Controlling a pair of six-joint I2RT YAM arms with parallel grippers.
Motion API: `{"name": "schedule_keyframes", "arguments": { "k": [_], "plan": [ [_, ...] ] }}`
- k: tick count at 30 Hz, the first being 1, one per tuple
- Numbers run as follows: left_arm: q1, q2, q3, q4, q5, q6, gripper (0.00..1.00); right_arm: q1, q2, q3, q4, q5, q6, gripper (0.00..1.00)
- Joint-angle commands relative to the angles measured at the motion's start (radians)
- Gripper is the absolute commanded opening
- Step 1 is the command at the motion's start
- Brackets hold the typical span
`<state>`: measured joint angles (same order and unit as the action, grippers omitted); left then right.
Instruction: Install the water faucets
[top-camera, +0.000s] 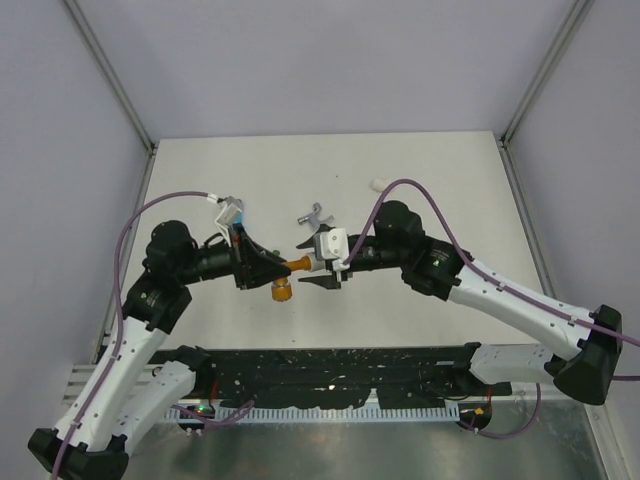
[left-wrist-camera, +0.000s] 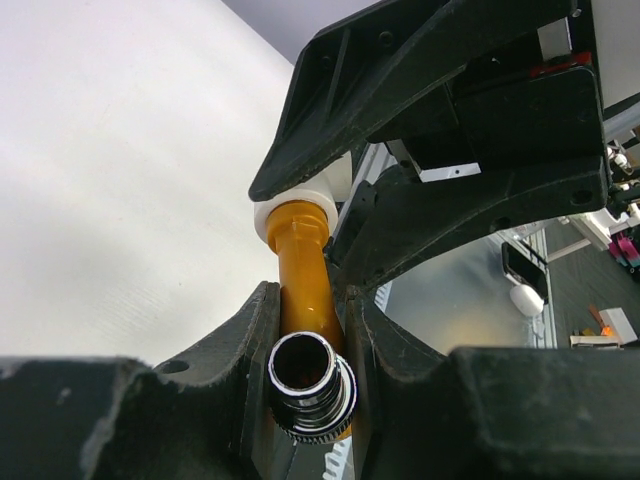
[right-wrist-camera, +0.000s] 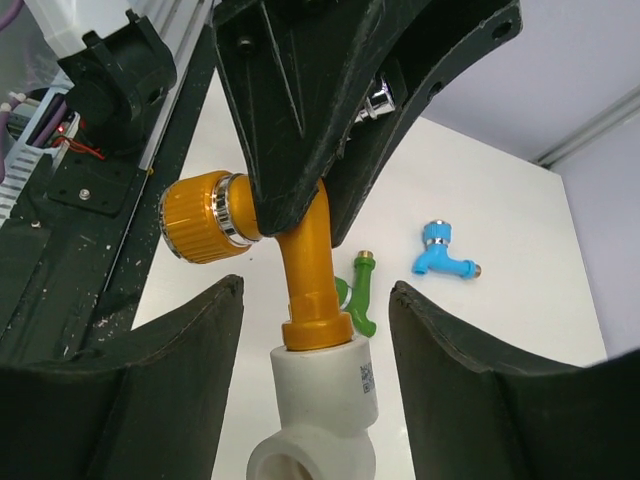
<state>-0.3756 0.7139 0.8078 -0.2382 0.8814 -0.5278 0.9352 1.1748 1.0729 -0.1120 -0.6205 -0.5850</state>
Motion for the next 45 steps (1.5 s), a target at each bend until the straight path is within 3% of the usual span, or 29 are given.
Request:
{"name": "schedule_keyframes", "arguments": {
  "k": [1,7,11,12,13,14,16,18,19,21,27,29,33,39,45],
  "plan": [
    [0.0,0.001,0.056,0.014,0.008,0.031,0.0,0.02,0.029,0.059,-0.044,0.068,-0.036,0.64],
    [-0.002,0.022,0.076,0.028,0.034,0.028,0.0,0.039,0.075,0.094,-0.095,0.113,-0.061,0.57],
    [0.0,0.033,0.088,0.02,0.037,0.038,0.0,0.039,0.085,0.094,-0.094,0.154,-0.049,0.24],
    [0.0,0.035,0.09,0.016,0.037,0.043,0.0,0.039,0.085,0.093,-0.094,0.163,-0.042,0.1],
    [0.001,0.036,0.096,0.011,0.034,0.049,0.03,0.039,0.083,0.09,-0.094,0.191,-0.039,0.05],
    [0.003,0.035,0.102,0.001,0.027,0.063,0.1,0.037,0.082,0.087,-0.094,0.206,-0.035,0.05],
    [0.01,0.029,0.113,-0.03,-0.002,0.092,0.38,0.037,0.08,0.078,-0.097,0.243,-0.027,0.05],
    [0.024,0.016,0.119,-0.053,-0.044,0.114,0.58,0.031,0.077,0.07,-0.106,0.272,-0.015,0.05],
    [0.035,0.003,0.12,-0.068,-0.073,0.123,0.67,0.025,0.077,0.067,-0.11,0.281,-0.009,0.05],
    [0.052,-0.022,0.122,-0.104,-0.139,0.159,0.75,0.007,0.072,0.055,-0.115,0.301,0.014,0.05],
    [0.069,-0.149,0.076,-0.202,-0.538,0.305,0.92,-0.116,0.062,-0.022,-0.115,0.372,0.146,0.05],
    [0.069,-0.207,0.028,-0.196,-0.693,0.343,0.99,-0.22,0.063,-0.06,-0.115,0.401,0.218,0.05],
    [0.069,-0.329,-0.091,-0.141,-0.958,0.393,1.0,-0.442,0.081,-0.139,-0.094,0.442,0.371,0.05],
    [0.069,-0.442,-0.147,-0.125,-1.134,0.46,1.0,-0.786,0.229,-0.199,-0.034,0.38,0.499,0.05],
    [0.069,-0.487,-0.171,-0.109,-1.243,0.491,1.0,-1.01,0.355,-0.208,0.032,0.347,0.56,0.05]
  ]
}}
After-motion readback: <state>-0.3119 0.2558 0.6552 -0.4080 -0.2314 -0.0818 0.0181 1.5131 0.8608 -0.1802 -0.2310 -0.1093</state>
